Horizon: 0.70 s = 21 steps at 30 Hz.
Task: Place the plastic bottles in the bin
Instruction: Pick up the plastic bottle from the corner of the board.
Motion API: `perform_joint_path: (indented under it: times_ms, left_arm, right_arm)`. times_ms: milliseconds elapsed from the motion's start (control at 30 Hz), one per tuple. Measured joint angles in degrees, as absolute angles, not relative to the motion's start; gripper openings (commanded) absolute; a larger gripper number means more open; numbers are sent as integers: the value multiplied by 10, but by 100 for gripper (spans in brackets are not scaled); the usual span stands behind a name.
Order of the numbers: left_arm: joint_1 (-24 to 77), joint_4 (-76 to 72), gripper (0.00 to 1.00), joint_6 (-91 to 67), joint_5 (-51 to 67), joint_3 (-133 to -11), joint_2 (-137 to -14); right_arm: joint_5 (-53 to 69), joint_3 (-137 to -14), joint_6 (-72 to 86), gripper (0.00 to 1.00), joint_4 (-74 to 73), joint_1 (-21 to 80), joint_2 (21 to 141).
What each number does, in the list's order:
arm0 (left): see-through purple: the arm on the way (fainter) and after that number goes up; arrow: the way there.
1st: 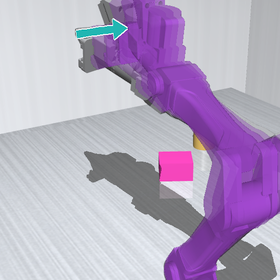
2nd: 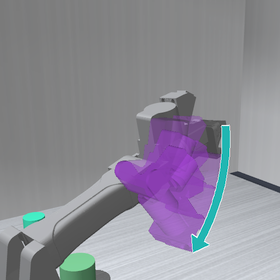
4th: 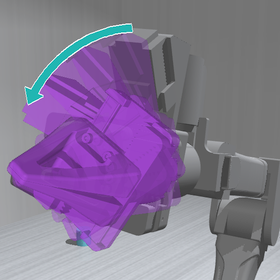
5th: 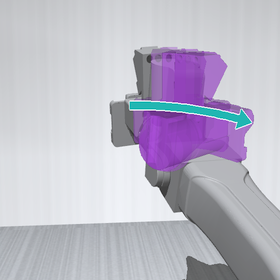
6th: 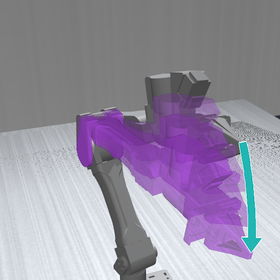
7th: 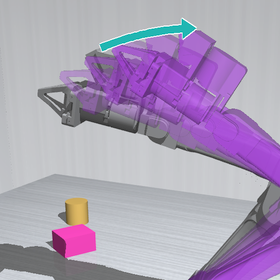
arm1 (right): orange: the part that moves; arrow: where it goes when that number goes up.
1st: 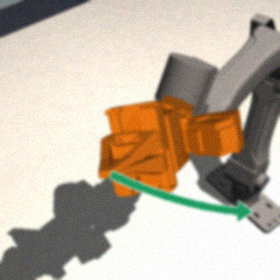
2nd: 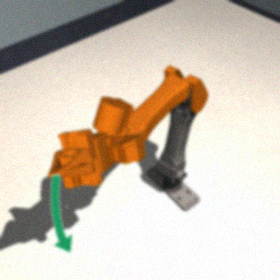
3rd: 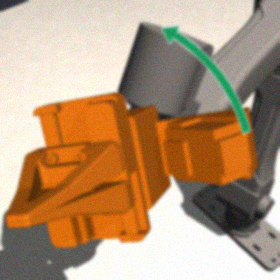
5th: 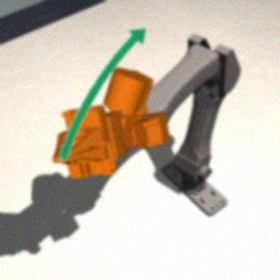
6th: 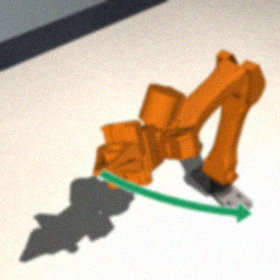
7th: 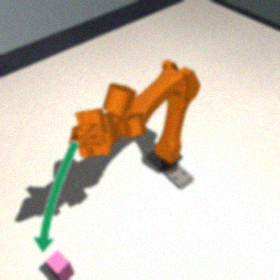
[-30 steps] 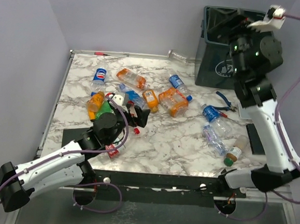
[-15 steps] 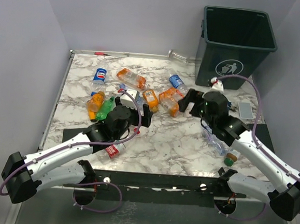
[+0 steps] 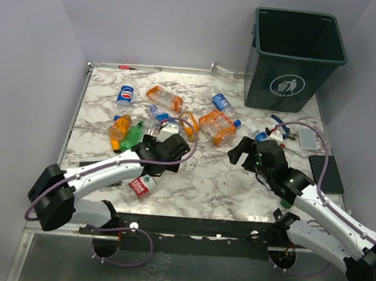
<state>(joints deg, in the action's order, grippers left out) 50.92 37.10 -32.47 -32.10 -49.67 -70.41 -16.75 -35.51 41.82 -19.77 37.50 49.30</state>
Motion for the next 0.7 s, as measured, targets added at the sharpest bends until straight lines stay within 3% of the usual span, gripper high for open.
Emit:
perform_joint_path:
  times_ms: [200,500,700]
  left_arm:
    - [515,420,99,-328,-322,-521,-821]
    - [516,420,99,-322,-299,-515,-842]
    - [516,396,89,-309,-264,-499,-882]
  right_arm:
    - [-143,-352,429,100,-176,375,510]
    - [-136,-333,430,100,-164,375,484]
    - [-135,-333,430,100,-164,375,483]
